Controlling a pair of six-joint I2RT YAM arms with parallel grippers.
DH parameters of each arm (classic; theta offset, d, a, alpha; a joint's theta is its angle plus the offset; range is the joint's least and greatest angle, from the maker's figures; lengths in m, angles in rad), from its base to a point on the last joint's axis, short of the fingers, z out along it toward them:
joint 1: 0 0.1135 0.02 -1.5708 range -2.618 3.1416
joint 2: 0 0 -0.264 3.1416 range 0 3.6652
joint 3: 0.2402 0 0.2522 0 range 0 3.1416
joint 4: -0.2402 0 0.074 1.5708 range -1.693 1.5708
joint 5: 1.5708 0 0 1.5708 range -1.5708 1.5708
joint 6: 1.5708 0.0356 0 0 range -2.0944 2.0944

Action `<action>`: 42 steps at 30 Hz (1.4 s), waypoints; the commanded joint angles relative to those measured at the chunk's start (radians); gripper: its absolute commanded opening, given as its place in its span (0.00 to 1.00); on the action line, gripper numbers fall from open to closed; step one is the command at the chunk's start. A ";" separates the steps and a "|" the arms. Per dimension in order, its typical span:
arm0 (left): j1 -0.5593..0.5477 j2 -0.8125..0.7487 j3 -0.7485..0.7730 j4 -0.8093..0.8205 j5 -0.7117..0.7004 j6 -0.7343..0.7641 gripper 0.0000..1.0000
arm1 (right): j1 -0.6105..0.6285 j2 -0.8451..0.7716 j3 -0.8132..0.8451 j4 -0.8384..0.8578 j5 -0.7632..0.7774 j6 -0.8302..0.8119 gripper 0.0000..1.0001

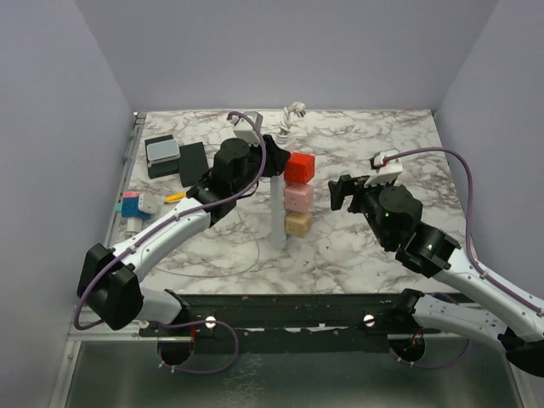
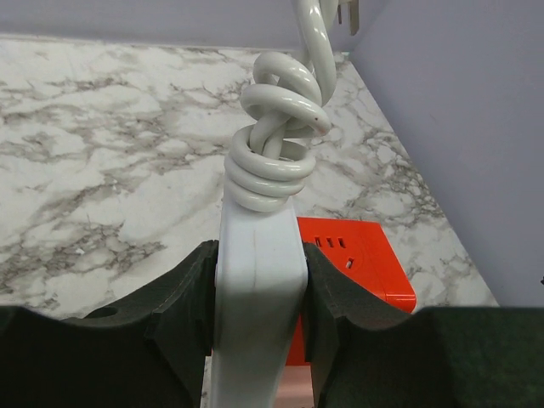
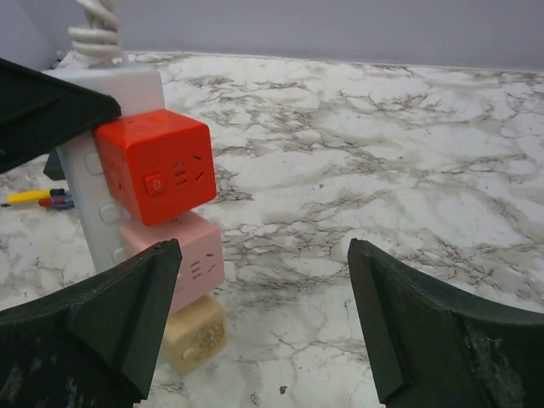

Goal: Pull the plug off the socket
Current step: Move the socket to the center of the board.

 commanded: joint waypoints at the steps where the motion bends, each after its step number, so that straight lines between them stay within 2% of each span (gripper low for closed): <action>1: -0.036 -0.015 -0.082 0.327 0.015 -0.211 0.00 | -0.001 -0.003 -0.015 -0.010 0.039 0.030 0.90; 7: -0.116 0.017 -0.187 0.468 -0.049 -0.316 0.00 | -0.002 0.004 -0.032 -0.009 0.042 0.057 0.90; 12: -0.138 0.050 -0.264 0.575 -0.073 -0.371 0.00 | -0.001 0.028 -0.034 -0.011 0.041 0.079 0.90; 18: -0.129 0.046 -0.349 0.594 -0.082 -0.289 0.00 | -0.001 0.050 -0.046 -0.010 -0.003 0.123 0.91; 28: -0.036 0.064 -0.527 0.671 0.012 -0.206 0.00 | -0.002 0.064 -0.094 0.006 -0.041 0.186 0.94; 37: 0.005 0.210 -0.537 0.751 0.133 -0.125 0.00 | -0.001 0.067 -0.096 0.007 -0.053 0.207 0.94; 42: 0.014 0.299 -0.525 0.778 0.138 -0.090 0.00 | -0.001 0.062 -0.102 -0.004 -0.054 0.217 0.94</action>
